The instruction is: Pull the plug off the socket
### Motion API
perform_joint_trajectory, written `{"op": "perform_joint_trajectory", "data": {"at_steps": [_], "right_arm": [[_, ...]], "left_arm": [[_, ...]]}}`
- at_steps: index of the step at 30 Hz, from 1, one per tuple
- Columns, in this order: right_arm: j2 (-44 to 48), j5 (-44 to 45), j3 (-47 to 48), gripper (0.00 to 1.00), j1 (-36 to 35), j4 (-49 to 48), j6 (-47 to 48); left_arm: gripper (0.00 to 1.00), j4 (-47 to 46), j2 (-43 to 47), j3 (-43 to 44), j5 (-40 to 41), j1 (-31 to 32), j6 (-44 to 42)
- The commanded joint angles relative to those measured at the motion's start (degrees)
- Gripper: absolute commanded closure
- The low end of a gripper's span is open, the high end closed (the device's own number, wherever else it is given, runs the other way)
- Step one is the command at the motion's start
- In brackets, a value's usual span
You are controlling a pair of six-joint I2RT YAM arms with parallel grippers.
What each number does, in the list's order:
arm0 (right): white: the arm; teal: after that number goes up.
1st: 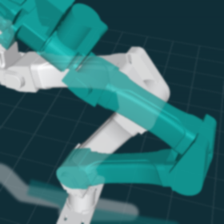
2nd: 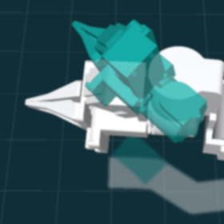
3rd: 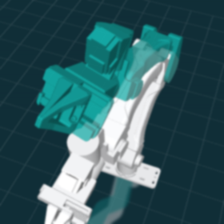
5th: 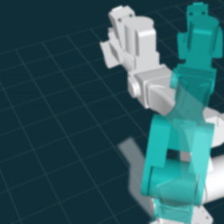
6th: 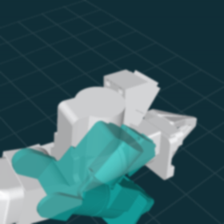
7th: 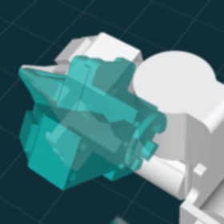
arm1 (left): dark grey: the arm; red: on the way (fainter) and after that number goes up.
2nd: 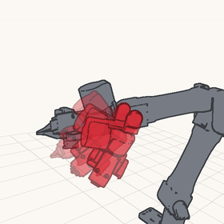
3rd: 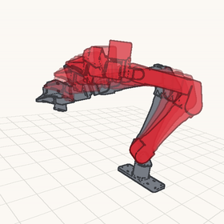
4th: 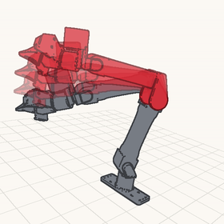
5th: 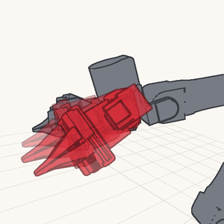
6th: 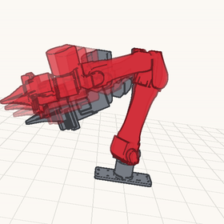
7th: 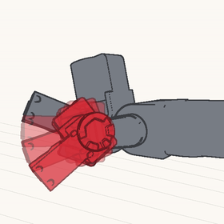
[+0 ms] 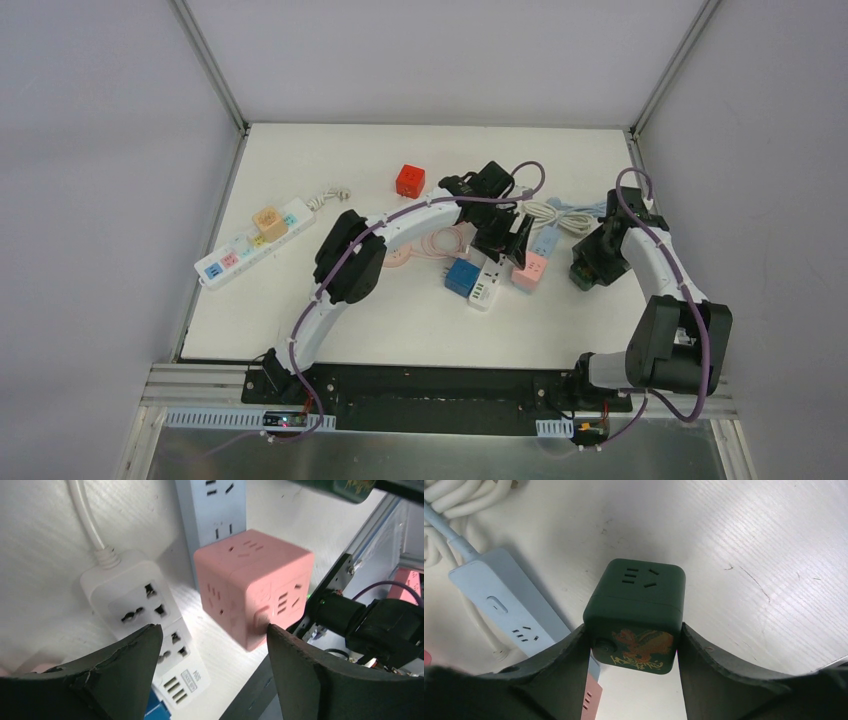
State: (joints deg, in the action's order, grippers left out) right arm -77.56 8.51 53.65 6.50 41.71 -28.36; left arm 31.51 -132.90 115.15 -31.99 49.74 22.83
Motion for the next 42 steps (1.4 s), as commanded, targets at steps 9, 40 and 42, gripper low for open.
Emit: {"op": "perform_joint_trajectory", "data": {"at_steps": [9, 40, 42], "right_arm": [[1.7, 2.3, 0.0, 0.13, 0.3, -2.4, -1.4], [1.2, -2.2, 4.0, 0.06, -23.4, 2.0, 0.1], [-0.7, -2.1, 4.6, 0.06, -24.2, 2.3, 0.8]], "left_arm": [[0.21, 5.4, 12.9, -5.3, 6.0, -2.1, -5.5], [0.26, 1.4, 31.0, -27.6, 21.7, -7.2, -4.5], [0.26, 1.4, 31.0, -27.5, 21.6, -7.5, -4.3]]}}
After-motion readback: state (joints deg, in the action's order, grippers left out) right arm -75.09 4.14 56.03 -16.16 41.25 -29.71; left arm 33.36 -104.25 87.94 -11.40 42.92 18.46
